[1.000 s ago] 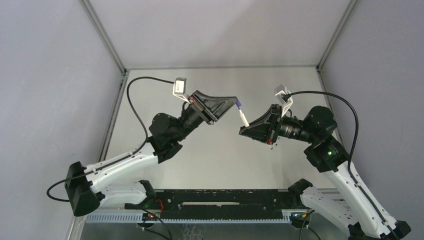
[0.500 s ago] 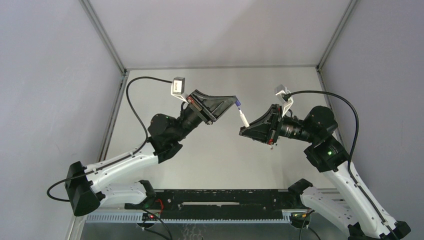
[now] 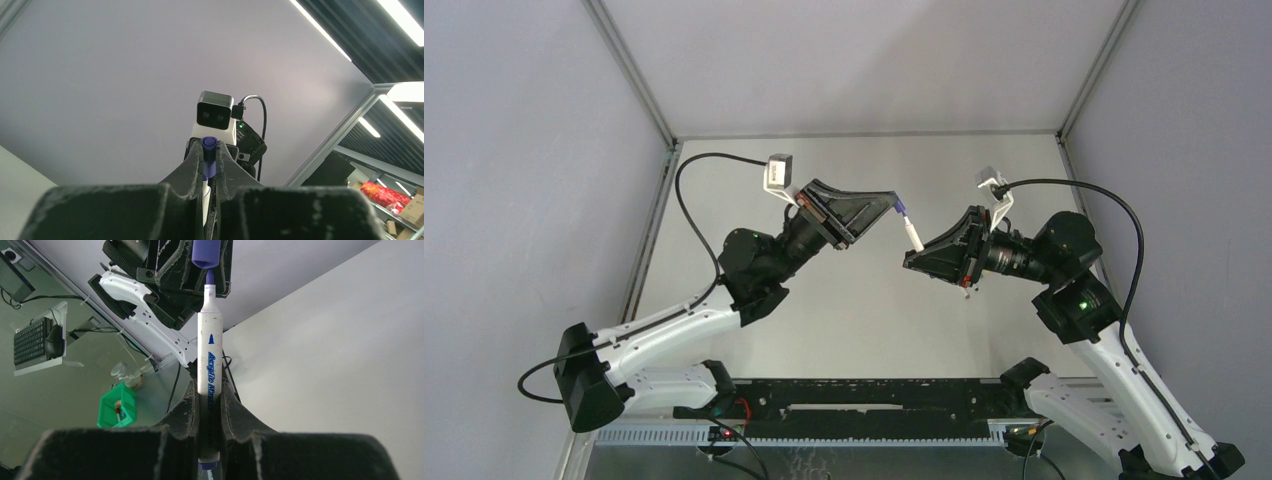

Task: Insert the pens into the pen caps
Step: Insert the pen cap onto the pen.

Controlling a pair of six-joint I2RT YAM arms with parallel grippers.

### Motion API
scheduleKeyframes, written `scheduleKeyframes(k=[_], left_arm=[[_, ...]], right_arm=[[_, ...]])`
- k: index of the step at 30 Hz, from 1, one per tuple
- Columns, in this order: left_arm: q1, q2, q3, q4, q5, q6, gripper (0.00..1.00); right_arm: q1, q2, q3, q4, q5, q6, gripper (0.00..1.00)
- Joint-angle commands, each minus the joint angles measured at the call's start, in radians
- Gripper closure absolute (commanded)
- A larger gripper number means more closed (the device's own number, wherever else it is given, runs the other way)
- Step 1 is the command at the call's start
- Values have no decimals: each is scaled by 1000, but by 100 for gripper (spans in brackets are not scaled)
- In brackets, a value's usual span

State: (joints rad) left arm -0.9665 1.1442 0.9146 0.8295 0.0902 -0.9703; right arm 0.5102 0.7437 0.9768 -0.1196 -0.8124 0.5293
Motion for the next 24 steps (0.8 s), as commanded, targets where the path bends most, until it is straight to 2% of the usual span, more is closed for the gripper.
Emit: scheduleKeyframes(k=[1,13,17,24], left_arm=[[-6,1,23,43,41,-11,100],[-5,28,26,42,75,-13,100],[-4,33,33,39,129,1,100],[12,46,36,12,305,15,100]], right_arm=[[-6,1,22,45,-6,21,100],[-9,7,40,54,-15,18,100],[-23,11,44,70,-19,31,100],[-30,11,56,100,-47,49,100]])
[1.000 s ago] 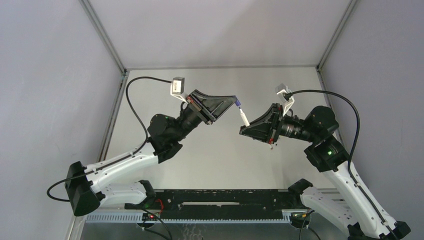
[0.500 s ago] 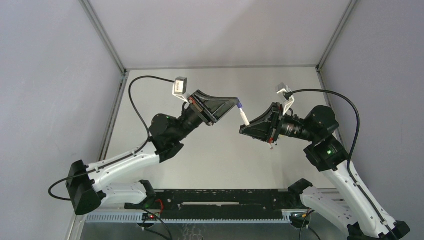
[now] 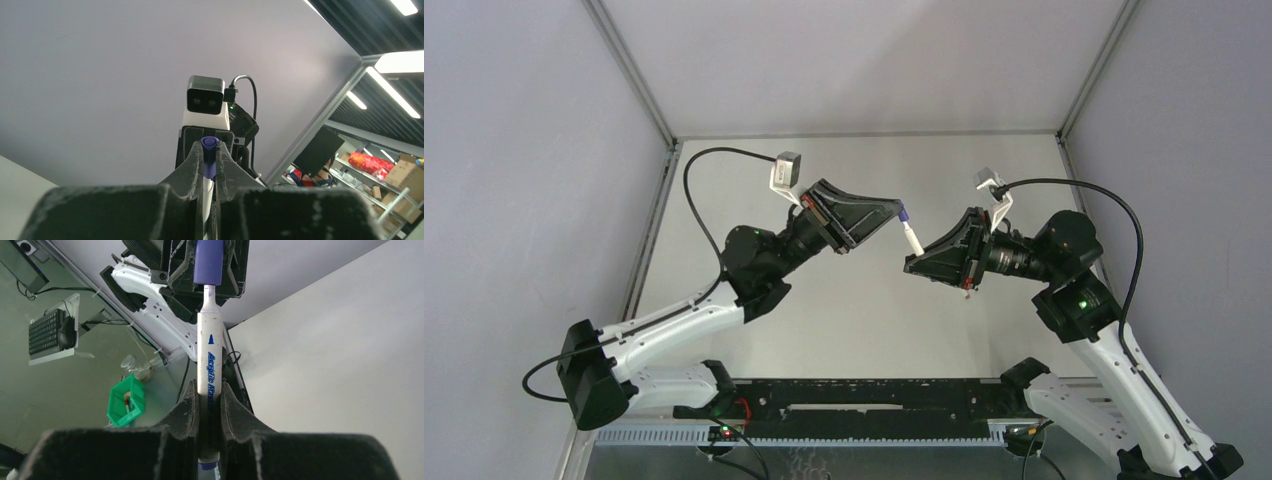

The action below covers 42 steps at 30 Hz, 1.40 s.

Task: Insert the pens into the pen caps
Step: Insert the pen cap onto the pen.

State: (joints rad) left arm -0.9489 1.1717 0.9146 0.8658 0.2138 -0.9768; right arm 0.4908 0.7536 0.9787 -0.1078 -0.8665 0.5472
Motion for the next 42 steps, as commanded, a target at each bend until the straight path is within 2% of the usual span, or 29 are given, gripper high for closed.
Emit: scheduleKeyframes(k=[1,9,16,23,31,39,41,42], left_arm=[[-5,19,38,-24,203,24,100],[-4,63,62,57,256,-26,100],[1,58,49,84,172,-48,100],[-9,48,3,134,11,-76,100],[-21,63,15,134,0,-81,99],[-15,-125,-79,-49,-43,68,61],[-13,-180,-87,-107,-51,133,46],[-13,-206,-84,-127,-55,175,34]], right_arm=[[-11,2,55,93,4,37,100],[-12,2,68,146,-6,69,100],[-23,-19,70,126,34,59,100],[-24,-29,69,132,70,45,100],[-11,-22,57,146,68,33,100],[-18,-49,37,161,33,3,100],[-23,-55,36,162,15,-9,100],[-28,-59,32,172,-1,-15,100]])
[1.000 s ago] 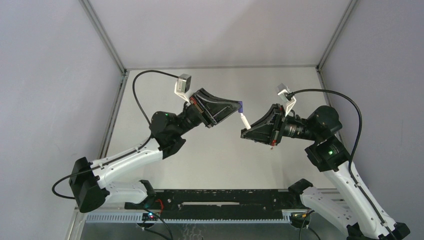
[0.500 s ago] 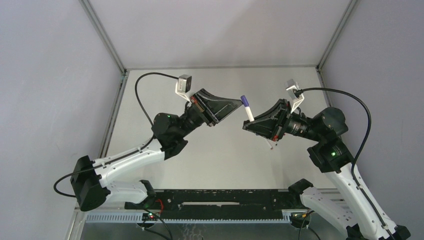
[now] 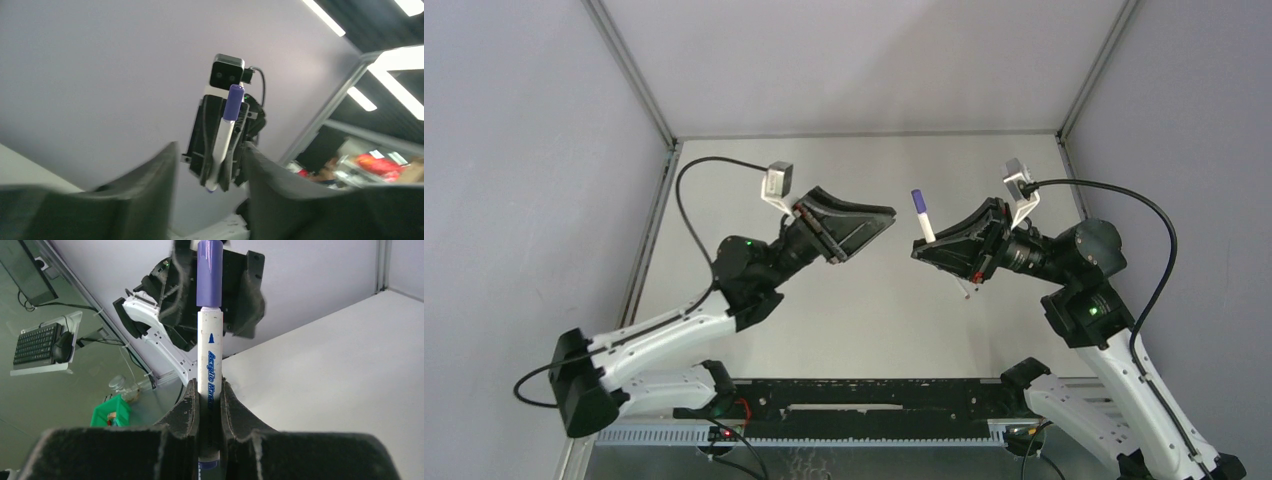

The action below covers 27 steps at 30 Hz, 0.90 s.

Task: Insert the pens into the pen caps
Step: Insert the pen cap onto the pen, then press the pen cap onto the pen.

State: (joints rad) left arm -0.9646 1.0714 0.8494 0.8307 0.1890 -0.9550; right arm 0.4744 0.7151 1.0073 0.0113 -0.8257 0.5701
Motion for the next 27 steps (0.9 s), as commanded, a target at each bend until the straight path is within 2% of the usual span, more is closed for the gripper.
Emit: scheduleKeyframes(k=[1,4,5,9,12,14,18,23,27], left_arm=[[3,-125,-11,-108,-28,192,26],[3,-150,53,-161,0,259,2],[3,-144,81,-179,1,261,0],[6,-87,178,-227,4,207,0],[7,-58,224,-264,-44,141,3],[6,-67,249,-334,-85,131,3],[4,-85,348,-569,-108,224,3],[-37,-68,330,-532,-135,263,5],[-98,-23,365,-514,-118,353,6]], right_arm=[[-16,-25,-3,63,-56,-41,100],[-30,-44,-23,88,-106,-59,100],[-34,-52,-31,92,-120,-63,100],[-40,-76,-45,60,-138,-112,100],[-42,-93,-53,-2,-128,-169,100],[-43,-108,-66,-7,-133,-202,100],[-60,-130,-92,-35,-145,-228,100],[-96,-142,-121,23,-166,-183,100],[-118,-139,-124,33,-178,-166,100]])
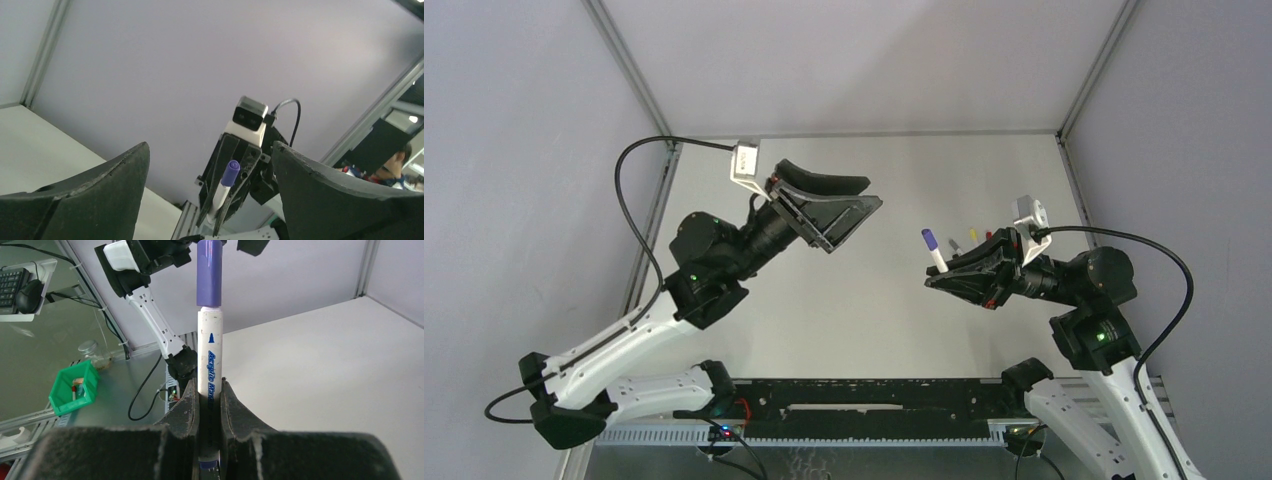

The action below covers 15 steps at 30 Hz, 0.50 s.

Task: Insert the pens into the pen caps
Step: Press the pen cap onto the pen.

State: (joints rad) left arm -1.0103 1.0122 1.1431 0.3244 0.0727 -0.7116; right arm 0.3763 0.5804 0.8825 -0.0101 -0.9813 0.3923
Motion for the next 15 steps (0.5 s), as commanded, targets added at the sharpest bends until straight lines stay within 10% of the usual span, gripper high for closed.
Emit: scheduleKeyframes(k=[1,15], left_arm=[[-66,43,75,-8,-1,129,6],[-163,118,96,4,-125,158,17]], right_arm=[[-27,-2,1,60,-28,18,100],[-66,5,-9,80,-42,87,100]])
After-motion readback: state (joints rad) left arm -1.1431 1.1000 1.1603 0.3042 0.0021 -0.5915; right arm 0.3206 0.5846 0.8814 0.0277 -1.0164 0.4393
